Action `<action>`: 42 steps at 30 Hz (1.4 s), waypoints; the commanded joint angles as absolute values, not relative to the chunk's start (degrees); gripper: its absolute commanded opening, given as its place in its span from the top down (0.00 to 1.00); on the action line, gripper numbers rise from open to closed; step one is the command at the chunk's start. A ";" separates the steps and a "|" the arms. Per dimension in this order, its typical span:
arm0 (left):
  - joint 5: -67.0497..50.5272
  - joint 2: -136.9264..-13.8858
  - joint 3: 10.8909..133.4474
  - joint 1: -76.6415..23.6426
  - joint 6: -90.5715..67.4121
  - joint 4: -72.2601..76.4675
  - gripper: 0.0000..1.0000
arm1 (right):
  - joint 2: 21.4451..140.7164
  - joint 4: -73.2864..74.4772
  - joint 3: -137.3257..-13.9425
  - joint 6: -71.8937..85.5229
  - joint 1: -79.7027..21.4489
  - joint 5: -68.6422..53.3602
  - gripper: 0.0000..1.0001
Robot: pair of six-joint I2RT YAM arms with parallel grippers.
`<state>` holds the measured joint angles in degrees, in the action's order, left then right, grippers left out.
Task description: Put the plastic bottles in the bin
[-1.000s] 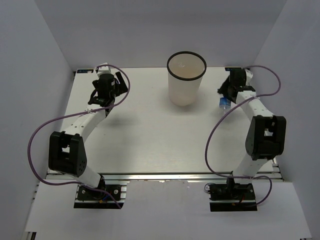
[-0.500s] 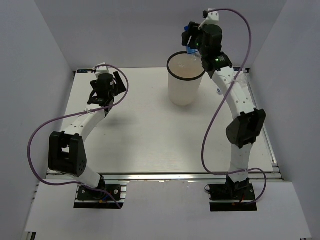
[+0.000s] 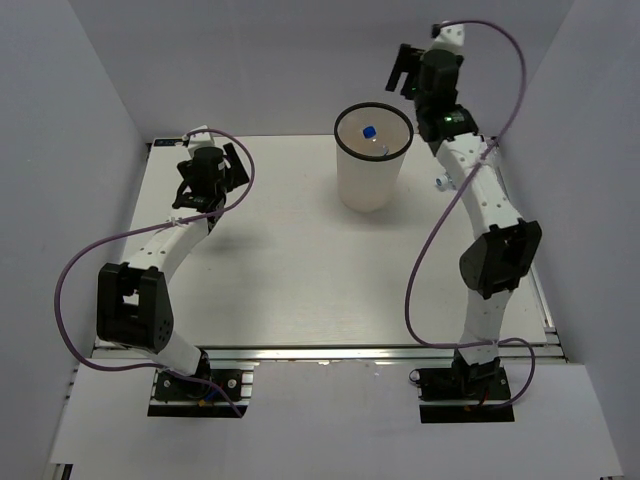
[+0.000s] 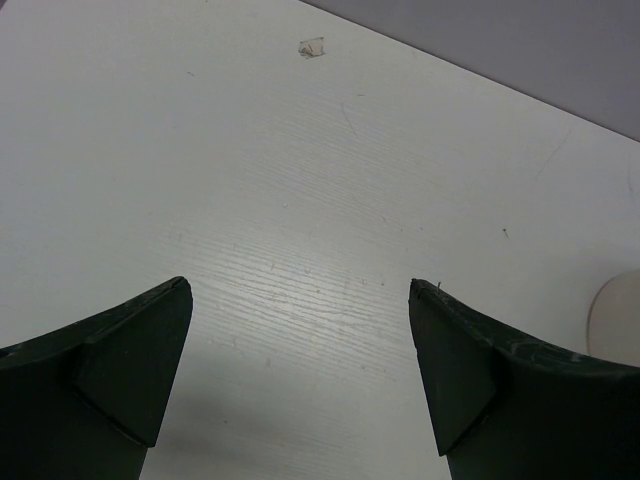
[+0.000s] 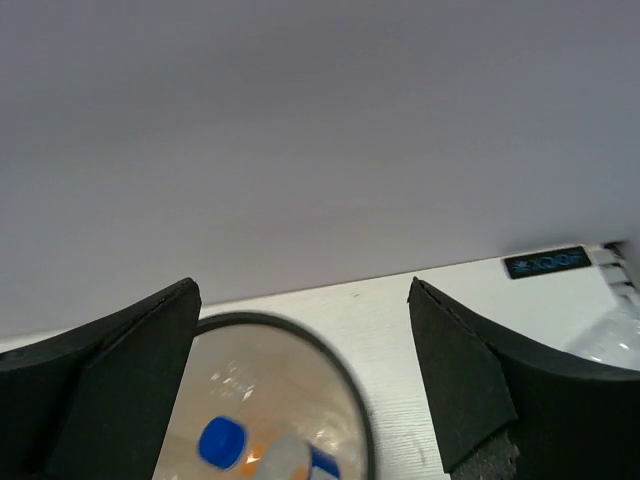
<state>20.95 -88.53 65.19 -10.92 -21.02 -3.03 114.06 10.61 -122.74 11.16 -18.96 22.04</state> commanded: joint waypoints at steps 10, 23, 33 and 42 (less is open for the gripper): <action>19.95 -88.42 67.68 -10.55 -20.66 -3.52 0.02 | 122.94 22.66 -124.16 27.68 3.41 22.60 0.11; 20.21 -91.23 69.79 -10.46 -21.01 -6.68 0.02 | 145.45 22.14 -129.37 38.57 5.89 20.22 0.12; 18.99 -89.74 69.26 -10.37 -21.71 -6.42 0.02 | 132.14 6.35 -120.24 27.09 5.11 5.03 0.63; 17.05 -86.93 67.50 -10.46 -22.24 -5.36 0.02 | 111.73 -9.13 -114.53 10.03 -9.02 0.96 0.54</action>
<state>18.35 -91.13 67.88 -10.66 -21.93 -6.02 119.72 3.73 -116.01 18.02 -2.52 4.19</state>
